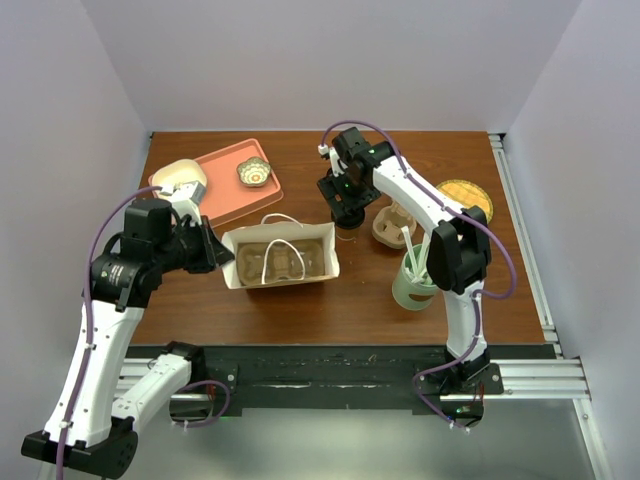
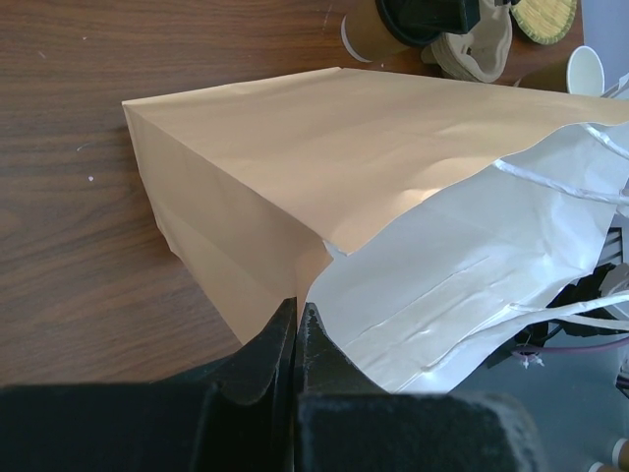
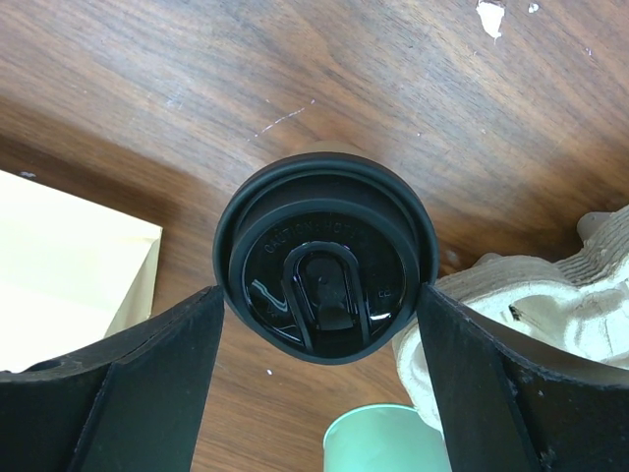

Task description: Pack the takeout coffee

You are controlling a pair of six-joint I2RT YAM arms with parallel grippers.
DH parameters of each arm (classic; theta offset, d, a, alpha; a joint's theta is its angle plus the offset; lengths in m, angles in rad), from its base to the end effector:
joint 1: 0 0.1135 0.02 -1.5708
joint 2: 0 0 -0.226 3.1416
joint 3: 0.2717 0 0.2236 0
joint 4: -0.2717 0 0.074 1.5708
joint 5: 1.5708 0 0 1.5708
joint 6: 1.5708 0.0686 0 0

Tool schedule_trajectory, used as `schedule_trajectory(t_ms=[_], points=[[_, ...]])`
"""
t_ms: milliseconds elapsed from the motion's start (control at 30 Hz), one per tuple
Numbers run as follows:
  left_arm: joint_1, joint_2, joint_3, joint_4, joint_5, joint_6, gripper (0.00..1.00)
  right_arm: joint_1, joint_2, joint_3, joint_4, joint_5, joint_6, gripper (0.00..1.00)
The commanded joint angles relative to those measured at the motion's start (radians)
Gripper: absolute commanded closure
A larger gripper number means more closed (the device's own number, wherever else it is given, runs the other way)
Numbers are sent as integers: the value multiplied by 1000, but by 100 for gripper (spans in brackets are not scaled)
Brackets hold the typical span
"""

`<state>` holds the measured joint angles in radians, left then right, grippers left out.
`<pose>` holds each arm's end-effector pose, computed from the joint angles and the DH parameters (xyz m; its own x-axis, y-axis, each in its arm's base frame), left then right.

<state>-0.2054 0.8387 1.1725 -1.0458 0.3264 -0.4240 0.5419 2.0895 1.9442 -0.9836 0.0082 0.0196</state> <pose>0.1502 -0.0538 0.3181 -0.7602 -0.2397 -0.6038 0.1295 0.8549 -0.5024 0.3557 0.2135 0.2091 -0.7843 -0.4493 -0.4277 -0.4975 0.8675 0.0010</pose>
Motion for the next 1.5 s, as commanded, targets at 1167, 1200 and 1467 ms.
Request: schedule_trajectory(t_ms=[1167, 1200, 1467], points=[[-5, 60, 118, -5, -141, 90, 77, -2, -338, 160, -170, -31, 111, 49], [-5, 63, 121, 24, -144, 97, 80, 0, -351, 200, -181, -39, 108, 49], [-5, 149, 170, 118, -150, 133, 71, -2, -453, 295, -152, -211, 100, 49]])
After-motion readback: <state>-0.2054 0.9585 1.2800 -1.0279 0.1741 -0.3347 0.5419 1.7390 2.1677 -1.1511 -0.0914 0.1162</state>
